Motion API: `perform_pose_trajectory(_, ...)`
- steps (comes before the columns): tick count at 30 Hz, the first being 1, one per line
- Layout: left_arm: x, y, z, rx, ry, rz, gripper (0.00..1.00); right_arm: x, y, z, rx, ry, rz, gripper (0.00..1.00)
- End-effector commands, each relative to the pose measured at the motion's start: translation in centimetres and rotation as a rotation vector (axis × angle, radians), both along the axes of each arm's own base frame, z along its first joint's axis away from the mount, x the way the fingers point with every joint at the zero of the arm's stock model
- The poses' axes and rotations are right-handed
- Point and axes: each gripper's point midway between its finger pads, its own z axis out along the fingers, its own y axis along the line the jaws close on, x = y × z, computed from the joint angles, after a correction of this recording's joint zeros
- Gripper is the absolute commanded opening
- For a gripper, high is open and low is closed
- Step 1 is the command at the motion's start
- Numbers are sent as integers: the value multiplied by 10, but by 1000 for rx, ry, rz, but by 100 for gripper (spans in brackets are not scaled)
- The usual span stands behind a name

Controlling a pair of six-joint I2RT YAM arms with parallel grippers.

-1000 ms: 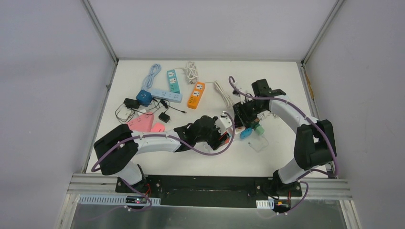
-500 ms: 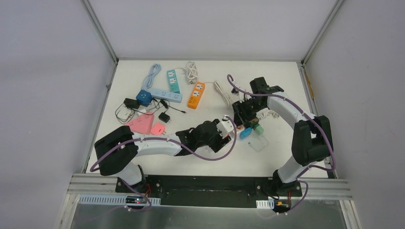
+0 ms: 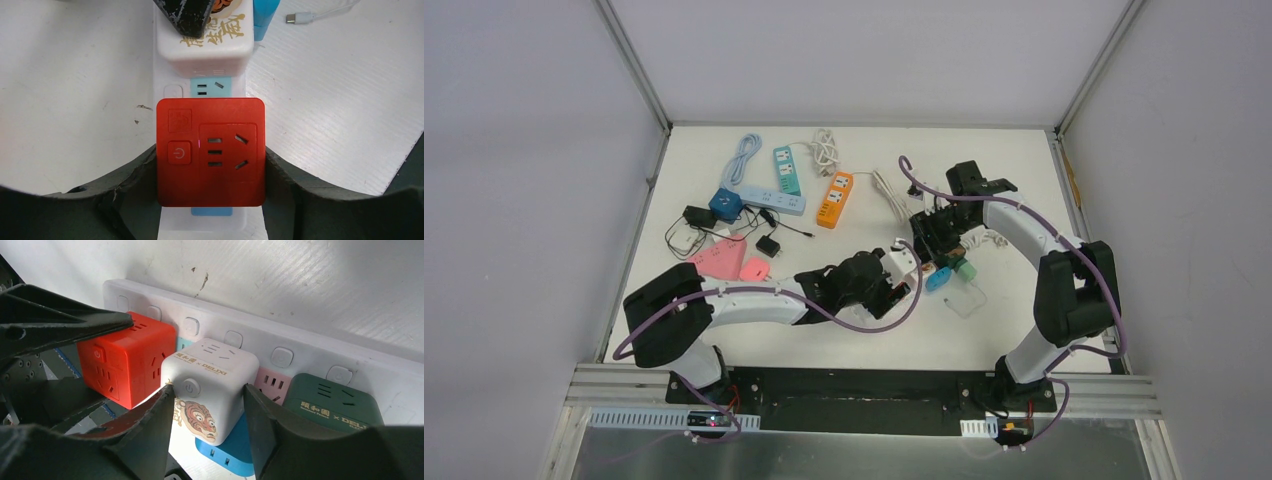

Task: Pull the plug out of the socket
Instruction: Remove the plug from the socket.

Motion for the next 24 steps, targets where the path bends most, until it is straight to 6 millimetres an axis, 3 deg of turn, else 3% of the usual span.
perform_pose_trajectory(1, -2, 6, -9, 60, -18, 28, 0, -4, -24, -39, -185, 13, 33, 53)
perform_pose_trajectory(8, -6, -3, 1, -176, 209, 10, 0, -4, -24, -39, -186, 12, 33, 53)
perform_pose_trajectory(12, 5, 8, -13, 11, 83, 101, 0, -4, -24, -38, -186, 12, 33, 53)
perform_pose_trajectory(16, 6, 11, -10, 94, -31, 123, 0, -4, -24, -39, -188, 14, 34, 53)
perform_pose_trajectory(19, 3, 6, -1, 15, -9, 116, 0, -4, -25, -39, -189, 15, 34, 53)
perform_pose_trajectory(24, 3, 1, 13, -190, 191, 96, 0, -5, -25, -40, -191, 19, 36, 53)
